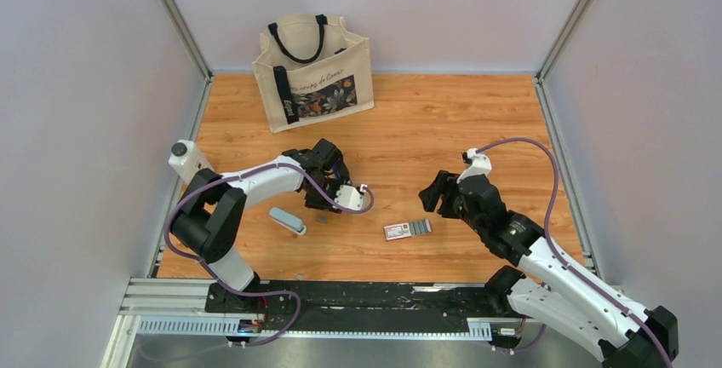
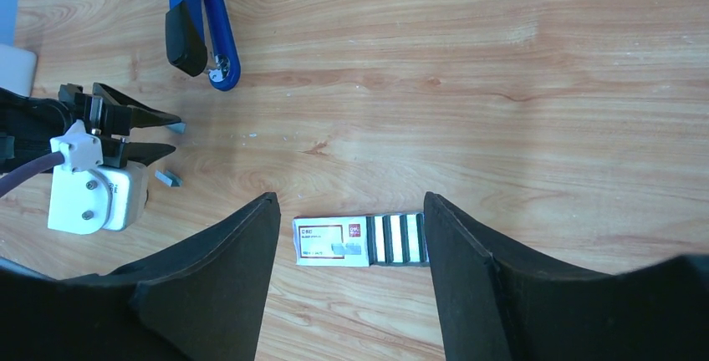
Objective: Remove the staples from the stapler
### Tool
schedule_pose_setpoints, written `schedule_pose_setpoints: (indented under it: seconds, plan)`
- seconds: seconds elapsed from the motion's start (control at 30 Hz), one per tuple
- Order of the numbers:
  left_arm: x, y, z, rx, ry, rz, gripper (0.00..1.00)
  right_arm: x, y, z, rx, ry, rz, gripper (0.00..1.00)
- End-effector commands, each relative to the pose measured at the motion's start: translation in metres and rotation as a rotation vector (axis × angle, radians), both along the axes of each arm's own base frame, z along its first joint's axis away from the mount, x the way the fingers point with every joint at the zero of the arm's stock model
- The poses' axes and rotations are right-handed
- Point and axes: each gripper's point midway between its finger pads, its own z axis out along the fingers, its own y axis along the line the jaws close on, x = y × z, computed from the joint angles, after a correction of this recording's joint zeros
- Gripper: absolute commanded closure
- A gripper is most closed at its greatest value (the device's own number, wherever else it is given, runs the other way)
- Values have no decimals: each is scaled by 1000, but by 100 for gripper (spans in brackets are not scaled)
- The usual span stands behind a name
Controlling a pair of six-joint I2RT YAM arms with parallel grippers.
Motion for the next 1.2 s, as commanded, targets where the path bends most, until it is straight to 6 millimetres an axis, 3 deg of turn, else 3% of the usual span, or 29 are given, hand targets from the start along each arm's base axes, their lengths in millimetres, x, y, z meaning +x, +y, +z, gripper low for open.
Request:
schedule_pose_setpoints:
  seconds: [0.0,0.5,0.83,1.0,1.1,1.17]
  plan:
    - [11,-6,3,-20,-60,-29,56,4,5,11,32,-44,18,34]
    - [6,3,-13,42,-22,-51,62,4,4,14,39,-50,14,37]
    - [-6,7,-8,61,46,-39,83,4,2,18,41,-62,10,39]
    - [1,-5,23,-11,23,80,91,4,7,28,60,-73,32,38]
    - [3,-22,65,-116,36,169,91,2,16,42,97,-83,72,36]
    - [-4,-42,108,-255,61,206,91,3,22,54,118,-111,96,35]
